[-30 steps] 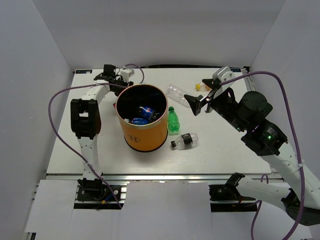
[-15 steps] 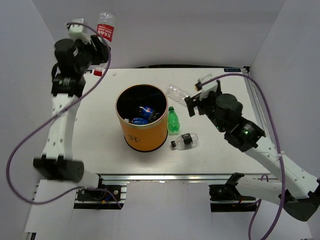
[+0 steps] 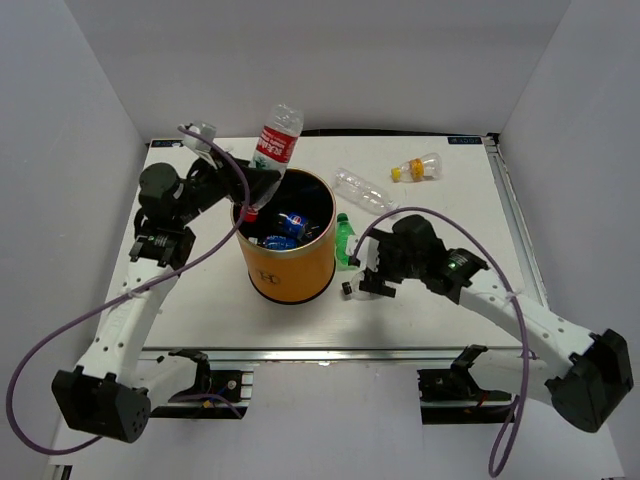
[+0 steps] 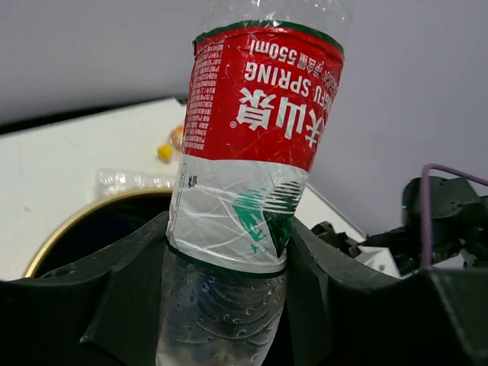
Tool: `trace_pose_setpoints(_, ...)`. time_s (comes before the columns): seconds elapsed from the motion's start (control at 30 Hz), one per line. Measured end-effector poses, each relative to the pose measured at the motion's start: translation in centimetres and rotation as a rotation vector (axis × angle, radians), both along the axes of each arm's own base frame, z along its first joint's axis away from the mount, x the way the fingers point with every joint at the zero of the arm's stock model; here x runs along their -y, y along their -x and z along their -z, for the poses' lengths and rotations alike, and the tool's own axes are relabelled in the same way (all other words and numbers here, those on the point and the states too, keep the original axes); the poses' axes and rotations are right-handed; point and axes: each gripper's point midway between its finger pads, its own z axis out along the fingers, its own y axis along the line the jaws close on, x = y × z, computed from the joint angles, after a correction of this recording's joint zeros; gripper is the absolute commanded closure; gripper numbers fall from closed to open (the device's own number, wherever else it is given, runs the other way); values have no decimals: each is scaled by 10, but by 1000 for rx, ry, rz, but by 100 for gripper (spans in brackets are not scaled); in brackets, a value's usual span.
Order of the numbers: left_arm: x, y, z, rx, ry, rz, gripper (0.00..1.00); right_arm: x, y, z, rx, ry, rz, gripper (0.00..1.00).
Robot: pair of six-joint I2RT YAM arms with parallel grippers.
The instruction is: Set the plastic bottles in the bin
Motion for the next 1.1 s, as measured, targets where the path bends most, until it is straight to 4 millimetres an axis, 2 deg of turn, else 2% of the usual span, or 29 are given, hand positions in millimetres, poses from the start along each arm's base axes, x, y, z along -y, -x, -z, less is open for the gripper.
trace_pose_setpoints(0.07, 8, -7, 20, -50, -8, 24, 32, 1, 7, 28, -75, 48, -35, 11)
trace_pose_setpoints(0.1, 12, -10, 27, -69, -12, 34, 19, 1, 8, 40, -112, 68, -42, 11)
trace_pose_setpoints(0.17, 18, -14, 37, -93, -19, 52, 2, 0, 9, 58, -171, 96, -48, 11)
trace_pose_setpoints(0.23, 21, -14, 45, -109, -22, 59, 2, -1, 9, 73, -219, 118, -56, 11)
trace_pose_setpoints(0.33, 21, -11, 45, -103, -22, 60, 2, -1, 9, 96, -284, 155, -57, 11)
trace_pose_setpoints(0.43, 19, -8, 37, -78, -26, 46, 2, -1, 8, 115, -330, 185, -49, 11)
trace_pose_setpoints(0.57, 10, -16, 18, -58, -30, -28, 2, -1, 6, 138, -375, 206, -24, 13)
trace_pose_setpoints(0.67, -3, -32, 2, -53, -28, -144, 2, 4, 7, 158, -408, 230, 4, 44)
trace_pose_setpoints(0.7, -9, -38, -2, -53, -28, -190, 2, 4, 7, 159, -419, 225, 11, 83)
trace_pose_setpoints(0.73, -17, -46, -3, -62, -26, -247, 2, 2, 4, 157, -413, 214, 21, 95)
trace_pose_setpoints(0.77, -25, -54, -2, -76, -27, -297, 2, 1, 2, 155, -414, 202, 32, 100)
trace_pose_setpoints(0.83, -43, -69, 7, -112, -30, -380, 2, 2, -2, 148, -398, 189, 60, 95)
trace_pose_setpoints(0.9, -72, -85, 23, -173, -21, -463, 2, 4, -3, 132, -362, 165, 80, 91)
trace_pose_setpoints(1.0, -122, -106, 58, -288, 15, -609, 2, 0, -7, 82, -249, 56, 75, 87)
trace_pose_setpoints(1.07, -150, -113, 88, -380, 34, -702, 2, -1, -6, 31, -126, -57, 59, 82)
trace_pose_setpoints(1.1, -157, -114, 102, -422, 38, -728, 2, -2, -4, 3, -61, -127, 51, 79)
